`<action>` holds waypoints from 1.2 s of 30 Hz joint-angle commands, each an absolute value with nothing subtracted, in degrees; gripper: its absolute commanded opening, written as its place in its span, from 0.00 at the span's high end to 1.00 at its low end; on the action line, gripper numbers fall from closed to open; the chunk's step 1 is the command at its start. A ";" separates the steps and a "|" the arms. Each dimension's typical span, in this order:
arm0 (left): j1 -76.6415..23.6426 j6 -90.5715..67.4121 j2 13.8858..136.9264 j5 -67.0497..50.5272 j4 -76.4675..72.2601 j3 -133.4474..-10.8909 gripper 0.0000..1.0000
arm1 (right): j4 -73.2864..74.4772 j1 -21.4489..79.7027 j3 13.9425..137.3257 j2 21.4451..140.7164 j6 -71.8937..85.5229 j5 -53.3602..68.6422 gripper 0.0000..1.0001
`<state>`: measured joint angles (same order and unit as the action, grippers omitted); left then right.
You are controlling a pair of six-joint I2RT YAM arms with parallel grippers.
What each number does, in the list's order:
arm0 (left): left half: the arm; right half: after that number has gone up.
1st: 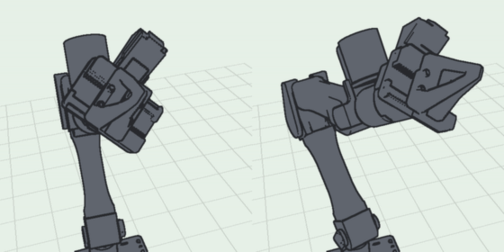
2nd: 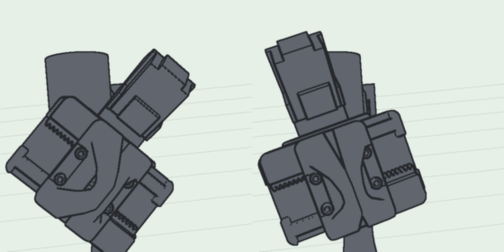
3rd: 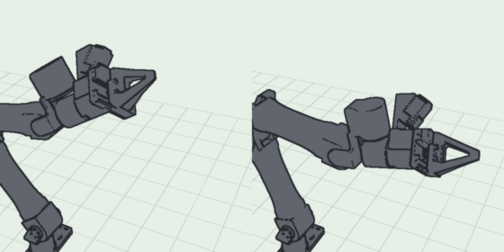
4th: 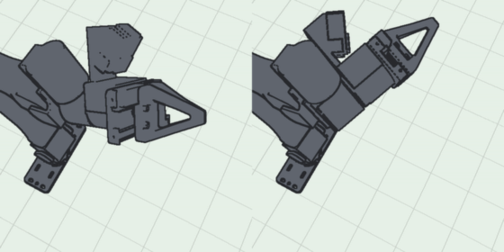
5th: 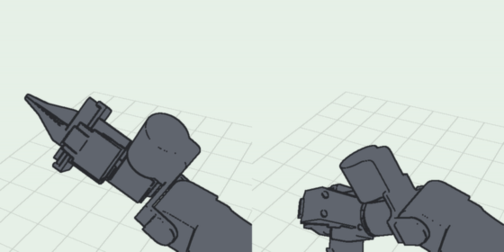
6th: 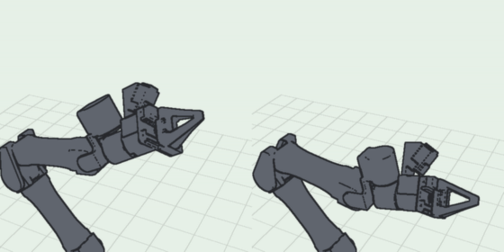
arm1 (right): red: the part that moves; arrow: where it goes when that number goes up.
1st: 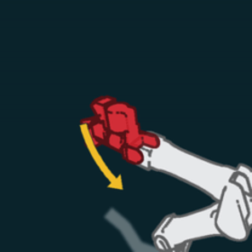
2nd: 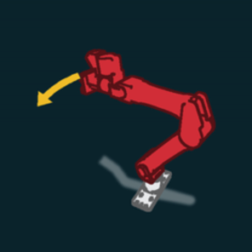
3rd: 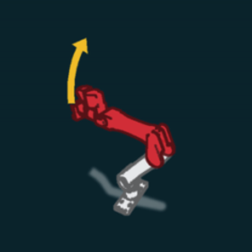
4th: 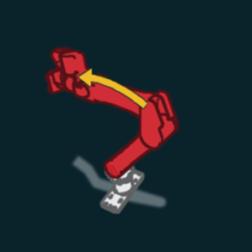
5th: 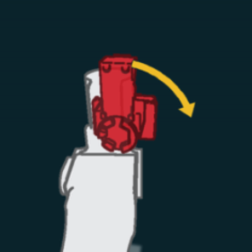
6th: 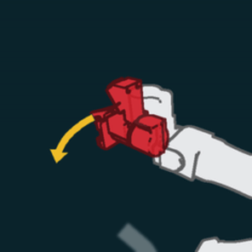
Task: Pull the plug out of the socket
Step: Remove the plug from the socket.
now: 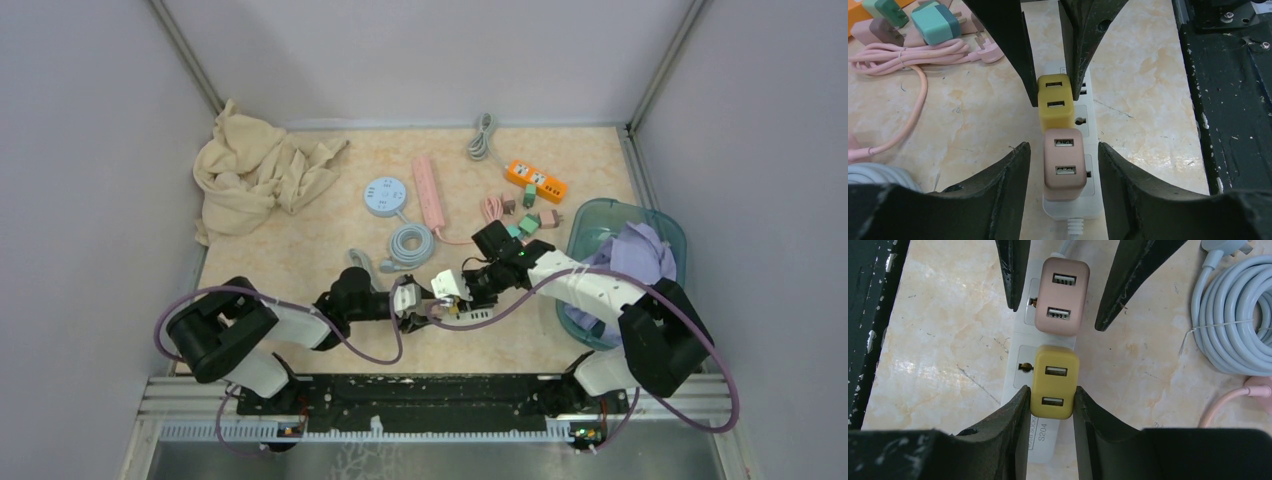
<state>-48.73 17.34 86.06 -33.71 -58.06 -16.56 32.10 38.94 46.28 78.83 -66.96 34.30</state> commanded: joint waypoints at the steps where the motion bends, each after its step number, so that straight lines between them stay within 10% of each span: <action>1: -49.09 17.24 87.14 -34.40 -58.77 -17.17 0.44 | 32.10 39.05 48.52 79.01 -66.61 37.02 0.84; 13: -48.89 16.33 89.44 -33.16 -55.24 -17.48 0.98 | 27.87 39.11 46.80 77.87 -63.60 38.41 0.81; 36: -48.65 14.94 89.81 -31.77 -60.73 -13.01 1.00 | 23.38 43.66 46.41 79.51 -57.02 37.94 0.59</action>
<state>-48.71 15.22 88.27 -31.51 -62.81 -14.31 26.94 42.37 45.76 79.24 -58.70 33.91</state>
